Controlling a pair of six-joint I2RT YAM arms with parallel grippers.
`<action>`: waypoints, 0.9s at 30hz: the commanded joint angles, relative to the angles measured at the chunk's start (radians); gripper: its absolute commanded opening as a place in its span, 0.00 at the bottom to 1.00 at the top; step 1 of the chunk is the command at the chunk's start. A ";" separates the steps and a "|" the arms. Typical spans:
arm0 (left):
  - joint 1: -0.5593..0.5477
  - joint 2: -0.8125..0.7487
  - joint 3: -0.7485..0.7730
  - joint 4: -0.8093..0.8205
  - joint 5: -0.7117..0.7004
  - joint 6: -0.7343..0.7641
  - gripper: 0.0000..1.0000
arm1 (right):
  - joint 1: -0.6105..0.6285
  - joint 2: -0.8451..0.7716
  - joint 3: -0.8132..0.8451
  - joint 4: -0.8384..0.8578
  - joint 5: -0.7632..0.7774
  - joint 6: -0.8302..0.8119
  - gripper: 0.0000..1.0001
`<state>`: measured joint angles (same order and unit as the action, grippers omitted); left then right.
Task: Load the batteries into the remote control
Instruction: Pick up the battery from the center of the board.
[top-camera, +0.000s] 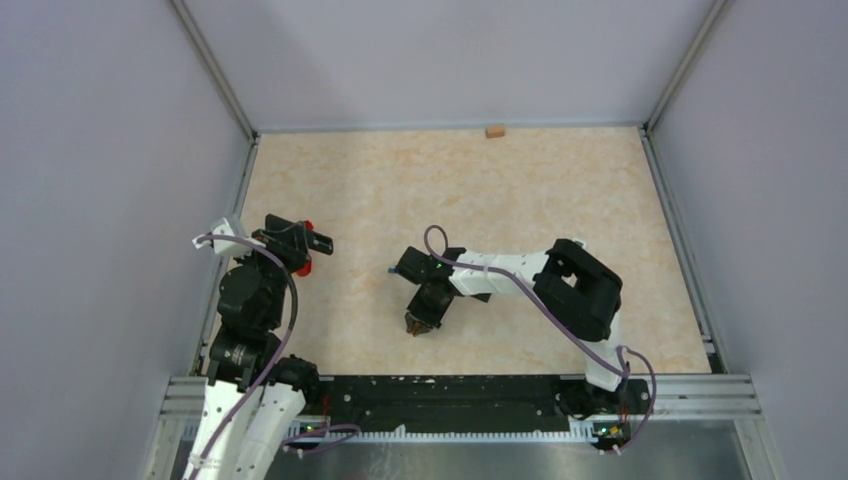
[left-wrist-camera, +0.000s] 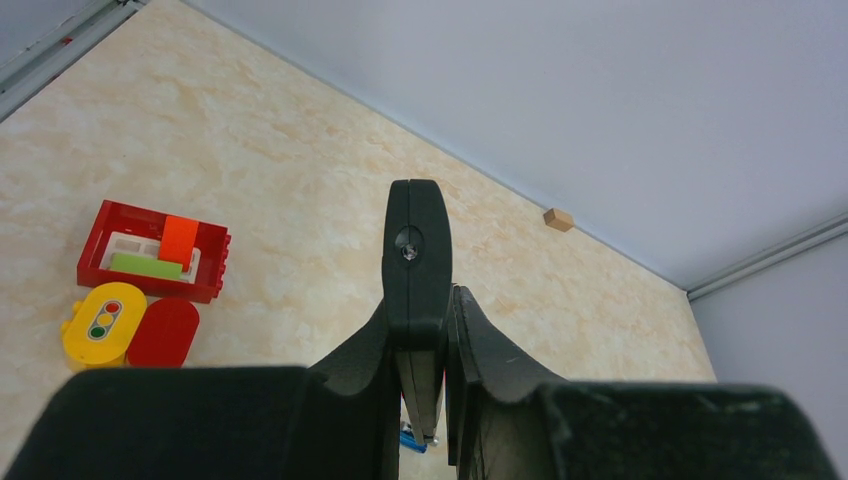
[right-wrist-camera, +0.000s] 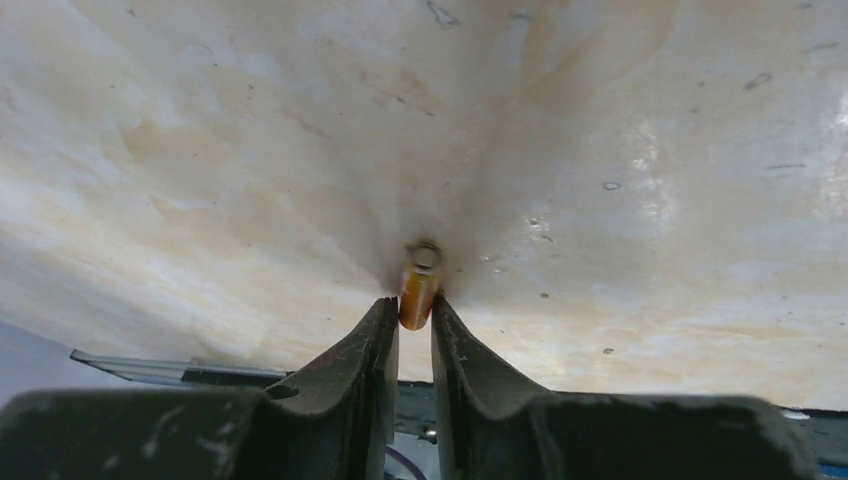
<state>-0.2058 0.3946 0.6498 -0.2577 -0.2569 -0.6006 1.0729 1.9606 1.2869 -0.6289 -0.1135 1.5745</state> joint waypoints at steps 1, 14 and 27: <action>0.000 -0.011 -0.002 0.054 -0.018 0.001 0.00 | 0.010 0.064 0.022 -0.137 0.104 -0.007 0.16; 0.000 0.004 -0.007 0.058 0.043 -0.017 0.00 | 0.009 0.098 0.044 -0.209 0.212 -0.077 0.25; 0.000 0.053 -0.006 0.053 0.239 -0.015 0.00 | 0.000 -0.075 0.021 -0.153 0.420 -0.348 0.00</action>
<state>-0.2058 0.4114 0.6388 -0.2550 -0.1577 -0.6155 1.0847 1.9713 1.3544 -0.7414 0.0528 1.4231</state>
